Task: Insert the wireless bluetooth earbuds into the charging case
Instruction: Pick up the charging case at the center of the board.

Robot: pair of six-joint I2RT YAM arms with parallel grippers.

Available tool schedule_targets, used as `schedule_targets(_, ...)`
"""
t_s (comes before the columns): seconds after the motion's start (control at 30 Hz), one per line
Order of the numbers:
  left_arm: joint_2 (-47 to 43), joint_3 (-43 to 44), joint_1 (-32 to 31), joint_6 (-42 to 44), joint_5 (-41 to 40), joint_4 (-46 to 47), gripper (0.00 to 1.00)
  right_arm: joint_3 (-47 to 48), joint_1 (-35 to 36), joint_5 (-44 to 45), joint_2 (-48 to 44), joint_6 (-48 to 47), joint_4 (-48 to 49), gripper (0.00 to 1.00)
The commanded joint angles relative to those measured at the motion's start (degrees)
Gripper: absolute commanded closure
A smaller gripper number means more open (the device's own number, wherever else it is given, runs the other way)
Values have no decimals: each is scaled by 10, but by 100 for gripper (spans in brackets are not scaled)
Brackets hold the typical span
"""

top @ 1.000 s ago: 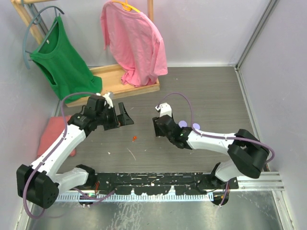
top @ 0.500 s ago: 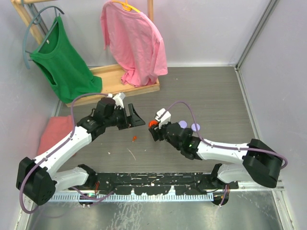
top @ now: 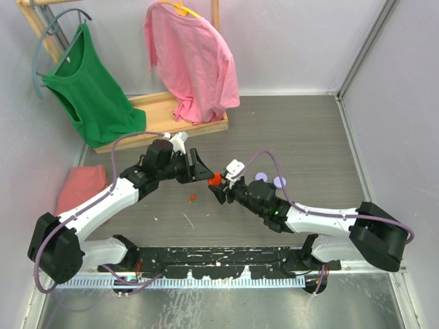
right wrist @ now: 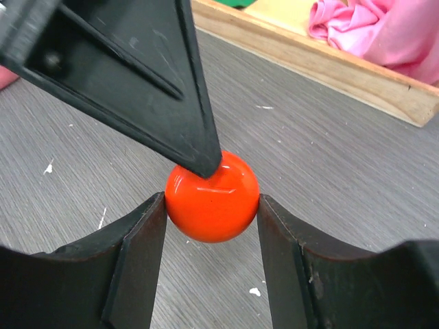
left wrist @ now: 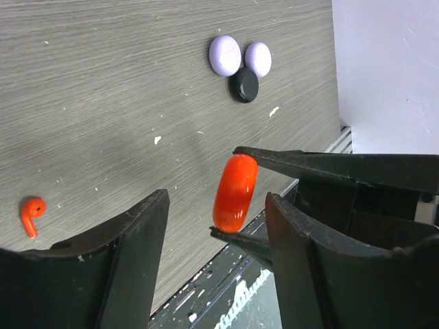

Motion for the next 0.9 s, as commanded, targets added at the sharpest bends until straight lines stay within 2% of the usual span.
schedule_targets(0.0,16,14,-3,-5,26,54,41,-2,2,-18,-6,-17,87,52)
schedule_targets(0.23,17,9,-6,-4,34,60,48,-6,2,-28,5,-20,110,52)
schedule_targets(0.6,0,4,-9,5,56,72,79,-18,2,-24,-2,-21,138,50)
schedule_targets(0.67,-4,5,-9,9,62,74,84,-21,2,-30,-5,-22,139,46)
schedule_targets(0.77,-12,8,-9,31,57,62,89,-26,2,-42,-20,-22,128,36)
schedule_targets(0.8,-15,11,-9,42,52,53,91,-30,2,-46,-28,-22,123,28)
schedule_targets(0.87,-22,18,-9,71,44,36,93,-39,1,-54,-44,-21,115,19)
